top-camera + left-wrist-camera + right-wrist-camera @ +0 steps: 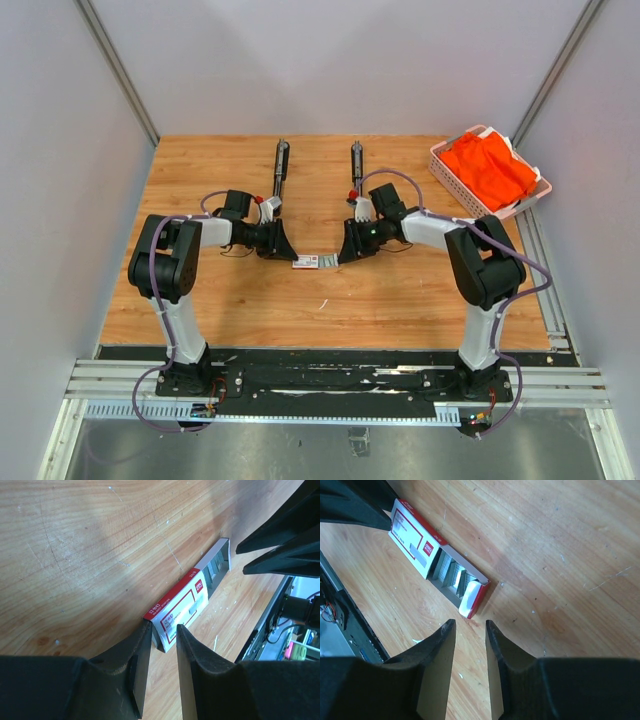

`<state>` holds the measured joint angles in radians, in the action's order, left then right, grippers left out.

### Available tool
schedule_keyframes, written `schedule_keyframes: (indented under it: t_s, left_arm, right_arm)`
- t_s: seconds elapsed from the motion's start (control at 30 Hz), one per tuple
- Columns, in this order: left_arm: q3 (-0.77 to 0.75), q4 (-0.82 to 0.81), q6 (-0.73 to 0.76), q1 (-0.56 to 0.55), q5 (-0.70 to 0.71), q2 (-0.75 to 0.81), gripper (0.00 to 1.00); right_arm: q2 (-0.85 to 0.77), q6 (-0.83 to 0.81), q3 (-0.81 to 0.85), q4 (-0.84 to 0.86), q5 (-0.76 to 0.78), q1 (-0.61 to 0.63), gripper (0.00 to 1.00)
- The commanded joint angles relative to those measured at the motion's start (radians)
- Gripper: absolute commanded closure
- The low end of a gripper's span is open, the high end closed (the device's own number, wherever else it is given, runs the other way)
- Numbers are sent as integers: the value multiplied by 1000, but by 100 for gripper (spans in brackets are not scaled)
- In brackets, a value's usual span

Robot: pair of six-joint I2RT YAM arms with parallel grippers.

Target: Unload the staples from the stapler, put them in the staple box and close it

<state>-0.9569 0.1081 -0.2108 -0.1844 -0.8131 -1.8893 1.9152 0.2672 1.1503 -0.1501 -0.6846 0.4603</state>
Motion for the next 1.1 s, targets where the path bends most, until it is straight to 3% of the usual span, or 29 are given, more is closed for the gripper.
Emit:
schedule_keyframes:
  t_s: [0.0,0.67,1.07]
  left_arm:
    - [17,19,16,3,48,-1,67]
    - [28,5,1,1,46,20,67]
    - [17,12,11,0,48,7,67]
  right_arm:
    - [24,9,-11,14,-32,12,68]
    - [93,150,-8,146,-118,61,68]
    - [135,7,99,30,-62,65,68]
